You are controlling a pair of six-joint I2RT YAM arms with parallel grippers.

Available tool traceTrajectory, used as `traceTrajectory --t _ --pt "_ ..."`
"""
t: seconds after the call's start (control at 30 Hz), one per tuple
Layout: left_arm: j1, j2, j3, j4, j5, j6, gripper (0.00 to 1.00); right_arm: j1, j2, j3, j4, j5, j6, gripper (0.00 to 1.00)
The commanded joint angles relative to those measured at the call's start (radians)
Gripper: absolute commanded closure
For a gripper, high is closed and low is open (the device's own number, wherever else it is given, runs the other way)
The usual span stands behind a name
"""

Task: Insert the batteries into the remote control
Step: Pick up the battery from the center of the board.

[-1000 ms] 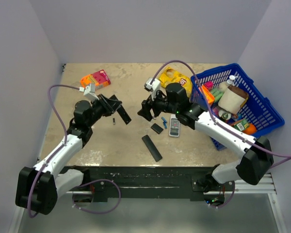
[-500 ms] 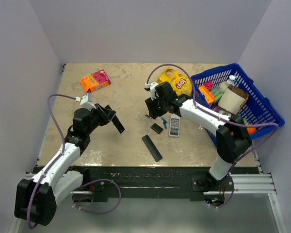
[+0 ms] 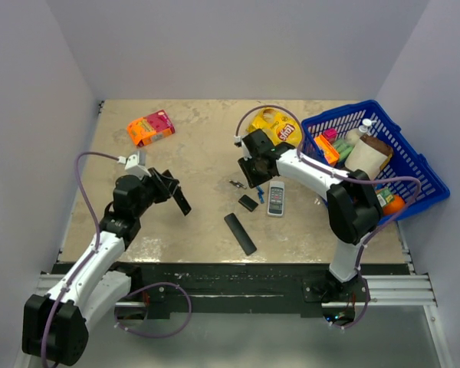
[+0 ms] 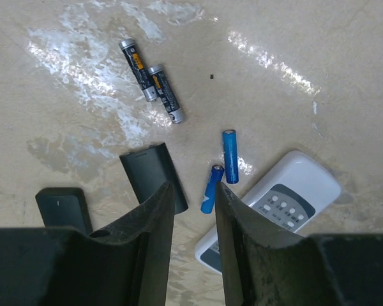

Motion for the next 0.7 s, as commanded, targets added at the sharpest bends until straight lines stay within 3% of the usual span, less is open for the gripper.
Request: traceTrajectory --t 0.0,0.23,0.67 --pt "-0.01 -0.038 -0.029 0.036 -0.025 0.06 1.0 -0.006 -0.009 0.028 -0.073 0.043 0.056 0.65" --pt "-0.055 -0.067 -0.052 0.061 -0.048 0.071 1.0 -0.011 0.024 0.06 -0.124 0.069 0.099 0.71" --pt "-0.082 -0.093 -0.047 0.053 -0.053 0.071 1.0 -0.011 0.087 0.052 -0.147 0.095 0.142 0.75"
